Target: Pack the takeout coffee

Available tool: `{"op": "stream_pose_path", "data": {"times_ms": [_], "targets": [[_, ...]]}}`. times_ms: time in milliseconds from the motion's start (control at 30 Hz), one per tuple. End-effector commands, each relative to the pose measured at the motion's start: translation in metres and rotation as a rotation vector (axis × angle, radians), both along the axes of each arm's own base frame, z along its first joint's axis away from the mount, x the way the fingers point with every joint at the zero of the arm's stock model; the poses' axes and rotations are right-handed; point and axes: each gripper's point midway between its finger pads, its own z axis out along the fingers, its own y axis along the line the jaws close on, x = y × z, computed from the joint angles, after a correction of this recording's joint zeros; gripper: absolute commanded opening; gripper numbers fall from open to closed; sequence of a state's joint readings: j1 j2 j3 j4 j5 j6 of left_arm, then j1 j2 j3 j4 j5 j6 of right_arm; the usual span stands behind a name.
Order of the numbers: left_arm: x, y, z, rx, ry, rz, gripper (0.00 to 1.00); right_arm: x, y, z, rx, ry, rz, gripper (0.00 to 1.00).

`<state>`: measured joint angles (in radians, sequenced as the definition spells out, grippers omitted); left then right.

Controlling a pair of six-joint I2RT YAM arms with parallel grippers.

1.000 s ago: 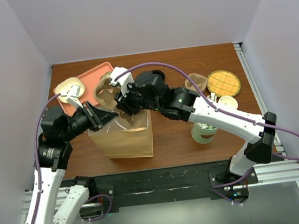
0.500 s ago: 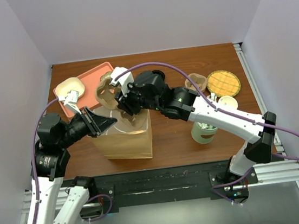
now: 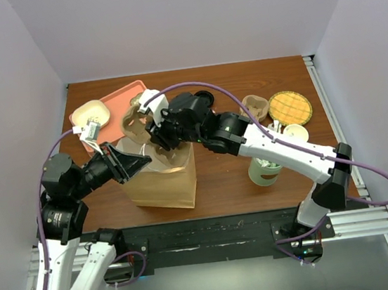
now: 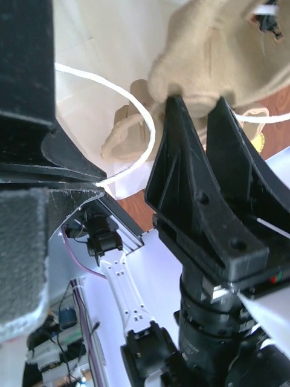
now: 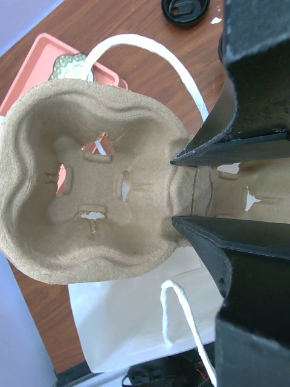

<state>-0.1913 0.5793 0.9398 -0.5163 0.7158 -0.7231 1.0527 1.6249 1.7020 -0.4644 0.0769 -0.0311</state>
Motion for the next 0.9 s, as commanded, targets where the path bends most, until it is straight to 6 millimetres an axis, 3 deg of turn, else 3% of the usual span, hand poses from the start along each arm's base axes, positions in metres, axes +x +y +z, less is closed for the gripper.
{"op": "stream_pose_path", "data": {"times_ms": [0, 233, 633, 733, 867], "targets": [[-0.005, -0.003, 0.017, 0.010, -0.103, -0.051, 0.00, -0.018, 0.004, 0.010, -0.008, -0.008, 0.137, 0.32], [-0.002, -0.002, 0.012, 0.049, -0.122, -0.057, 0.00, -0.053, 0.000, -0.004, -0.078, 0.062, 0.321, 0.32], [-0.006, -0.002, 0.011, 0.068, -0.147, -0.070, 0.00, -0.073, 0.000, -0.028, -0.171, 0.148, 0.370, 0.33], [-0.005, -0.001, 0.010, 0.079, -0.158, -0.070, 0.00, -0.075, 0.002, -0.026, -0.172, 0.165, 0.371, 0.32], [0.007, 0.001, 0.012, 0.116, -0.213, -0.051, 0.00, -0.055, -0.001, -0.010, -0.154, 0.132, 0.255, 0.32]]}}
